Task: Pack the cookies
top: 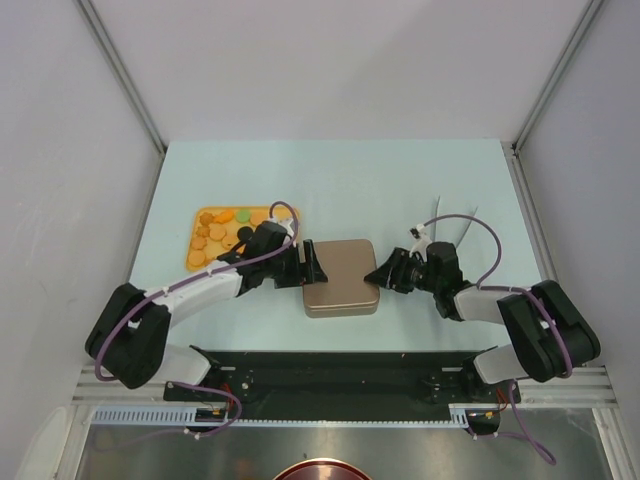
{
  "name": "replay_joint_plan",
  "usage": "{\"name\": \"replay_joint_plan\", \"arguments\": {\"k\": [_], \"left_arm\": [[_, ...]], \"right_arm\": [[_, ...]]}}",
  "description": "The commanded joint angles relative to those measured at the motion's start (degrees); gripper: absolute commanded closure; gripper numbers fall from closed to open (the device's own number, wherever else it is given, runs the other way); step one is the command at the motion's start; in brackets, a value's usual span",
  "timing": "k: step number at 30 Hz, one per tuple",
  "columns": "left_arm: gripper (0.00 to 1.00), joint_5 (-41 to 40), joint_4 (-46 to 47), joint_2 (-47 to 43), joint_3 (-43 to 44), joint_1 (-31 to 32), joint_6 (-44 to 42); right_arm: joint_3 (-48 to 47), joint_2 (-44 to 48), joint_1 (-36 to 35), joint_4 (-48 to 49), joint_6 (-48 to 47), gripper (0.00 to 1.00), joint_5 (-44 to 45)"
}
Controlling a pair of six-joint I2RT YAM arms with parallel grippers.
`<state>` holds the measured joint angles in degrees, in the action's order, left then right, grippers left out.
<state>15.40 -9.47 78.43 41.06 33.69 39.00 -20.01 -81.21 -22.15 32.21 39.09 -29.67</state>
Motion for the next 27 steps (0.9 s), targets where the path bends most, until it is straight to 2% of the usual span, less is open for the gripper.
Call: {"name": "replay_joint_plan", "arguments": {"k": [1,5,9,13,15,16,18,19,22,27], "left_arm": [[0.19,1.57,3.23,1.63,-1.33,0.5,0.63],[0.28,2.09,4.37,3.04,-2.03,0.58,0.99],[0.44,2.53,5.25,4.27,-2.82,0.58,1.6],[0.48,2.53,6.48,4.97,-3.62,0.67,2.39],[0.46,2.71,6.75,4.8,-3.88,0.67,2.66],[0.44,2.79,6.66,4.1,-3.79,0.67,2.66],[0.37,2.45,6.14,3.13,-2.83,0.67,2.57],[0.34,2.44,4.92,2.69,-2.13,0.67,2.39],[0.24,1.57,1.14,1.28,1.65,0.67,1.17],[0.12,-0.8,-4.75,0.06,8.84,0.15,-1.82]], "right_arm": [[3.84,-4.13,-0.35,-6.28,-1.83,0.5,1.81],[4.89,-5.36,-0.44,-4.61,-1.12,0.57,1.9],[5.77,-6.59,-0.52,-2.68,-0.42,0.64,2.25],[6.39,-7.65,-0.35,-1.45,0.11,0.65,2.42],[6.65,-7.82,-0.52,-0.66,0.46,0.58,1.9],[6.74,-7.65,-0.52,-0.48,0.63,0.47,1.72],[6.13,-6.34,-0.61,-1.0,1.34,0.35,1.28],[5.78,-5.55,-0.79,-1.7,1.51,0.26,1.37],[2.71,-1.51,-1.66,-6.44,1.6,0.15,2.6],[-3.44,5.08,-1.93,-15.13,0.9,0.08,4.53]]}}
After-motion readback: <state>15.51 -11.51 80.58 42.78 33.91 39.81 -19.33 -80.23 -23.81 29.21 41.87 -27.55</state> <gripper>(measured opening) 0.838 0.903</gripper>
